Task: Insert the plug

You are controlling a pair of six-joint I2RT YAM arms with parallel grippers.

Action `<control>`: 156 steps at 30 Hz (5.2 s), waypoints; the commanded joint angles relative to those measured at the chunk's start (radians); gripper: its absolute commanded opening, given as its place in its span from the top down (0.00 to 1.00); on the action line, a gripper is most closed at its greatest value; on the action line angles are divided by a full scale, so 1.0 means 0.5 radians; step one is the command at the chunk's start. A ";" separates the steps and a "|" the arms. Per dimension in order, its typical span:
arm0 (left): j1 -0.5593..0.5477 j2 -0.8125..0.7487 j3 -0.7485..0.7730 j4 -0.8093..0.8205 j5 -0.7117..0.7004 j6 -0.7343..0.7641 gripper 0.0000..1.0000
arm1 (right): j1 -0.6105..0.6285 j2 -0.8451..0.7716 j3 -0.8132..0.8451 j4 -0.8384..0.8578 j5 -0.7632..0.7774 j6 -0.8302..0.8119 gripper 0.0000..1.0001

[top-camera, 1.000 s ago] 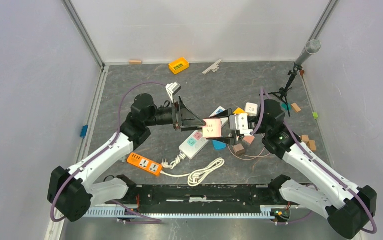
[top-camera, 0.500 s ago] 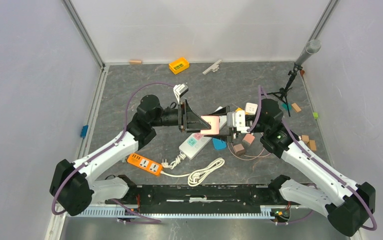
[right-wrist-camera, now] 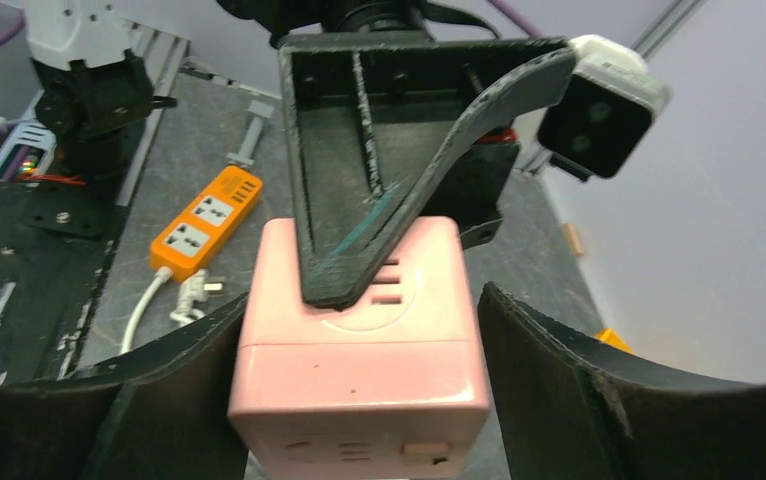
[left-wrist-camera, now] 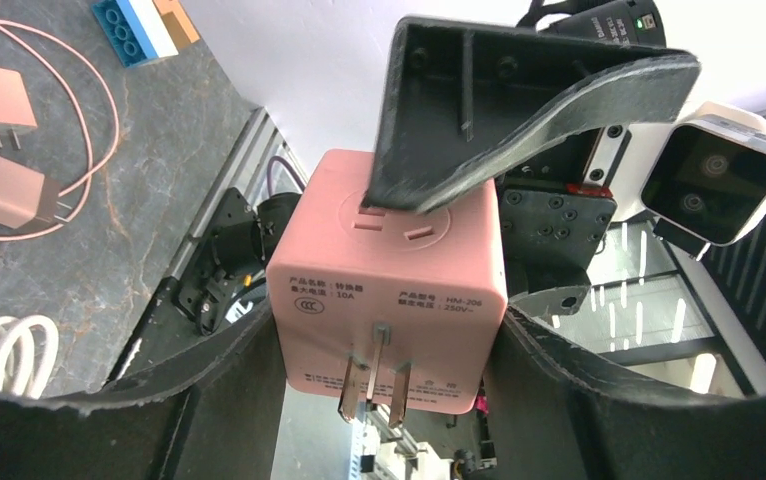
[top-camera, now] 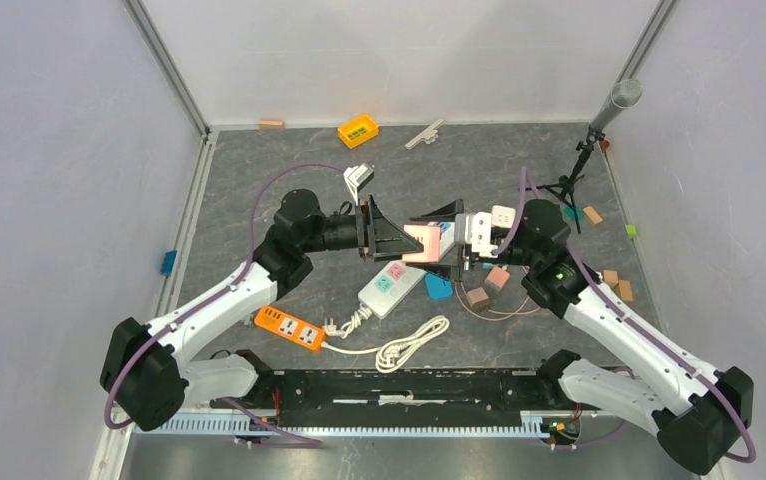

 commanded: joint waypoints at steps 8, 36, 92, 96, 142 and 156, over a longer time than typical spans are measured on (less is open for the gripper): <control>-0.006 -0.042 0.094 0.096 0.032 -0.001 0.98 | 0.008 -0.041 0.021 0.222 0.049 0.119 0.15; 0.054 -0.062 0.113 0.085 0.006 -0.015 0.00 | 0.006 -0.021 0.050 0.008 -0.086 -0.079 1.00; 0.547 -0.067 0.351 -2.232 -0.835 1.213 0.00 | 0.118 0.649 0.689 -0.789 1.464 0.483 1.00; 0.546 0.017 0.322 -2.231 -0.800 1.217 0.00 | 0.105 0.729 0.773 -1.103 2.073 1.312 1.00; 0.124 0.797 0.135 -1.134 -0.298 0.993 0.03 | -0.262 1.796 1.336 -1.415 1.214 1.392 1.00; 0.543 0.316 -0.128 -1.275 -0.414 1.022 0.01 | -0.353 1.722 1.357 -1.461 1.039 1.439 1.00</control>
